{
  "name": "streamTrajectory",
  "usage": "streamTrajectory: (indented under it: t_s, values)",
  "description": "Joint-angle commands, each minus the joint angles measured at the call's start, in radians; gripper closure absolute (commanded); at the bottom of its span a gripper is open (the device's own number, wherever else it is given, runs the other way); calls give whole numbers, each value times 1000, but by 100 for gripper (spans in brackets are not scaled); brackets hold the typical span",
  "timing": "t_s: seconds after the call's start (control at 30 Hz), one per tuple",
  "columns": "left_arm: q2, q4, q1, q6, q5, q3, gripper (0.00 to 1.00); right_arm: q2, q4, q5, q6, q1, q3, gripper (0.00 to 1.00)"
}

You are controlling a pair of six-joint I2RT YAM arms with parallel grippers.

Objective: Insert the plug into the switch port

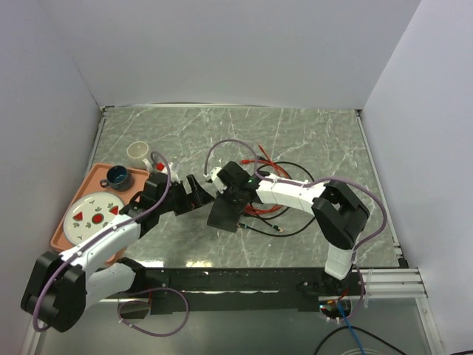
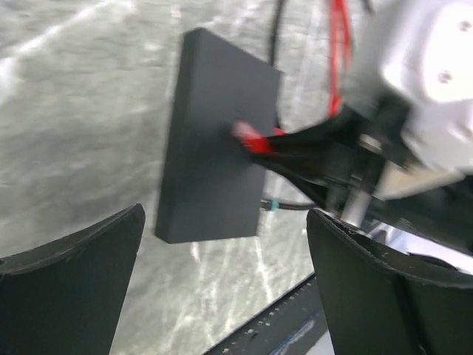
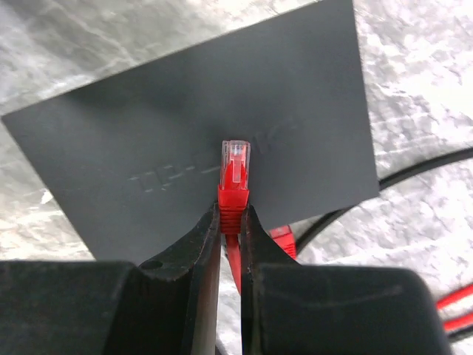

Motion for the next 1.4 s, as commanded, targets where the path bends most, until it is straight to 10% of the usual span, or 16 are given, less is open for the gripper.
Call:
streamTrajectory:
  t_s: [0.0, 0.43, 1.37]
  values:
    - [-56, 81, -39, -52, -5, -10, 3, -59, 47, -30, 33, -2, -20, 100]
    - [172, 175, -131, -48, -31, 123, 3, -167, 33, 26, -5, -185, -130, 100]
    - [497, 216, 65, 23, 193, 246, 2, -12, 75, 262, -91, -78, -93, 100]
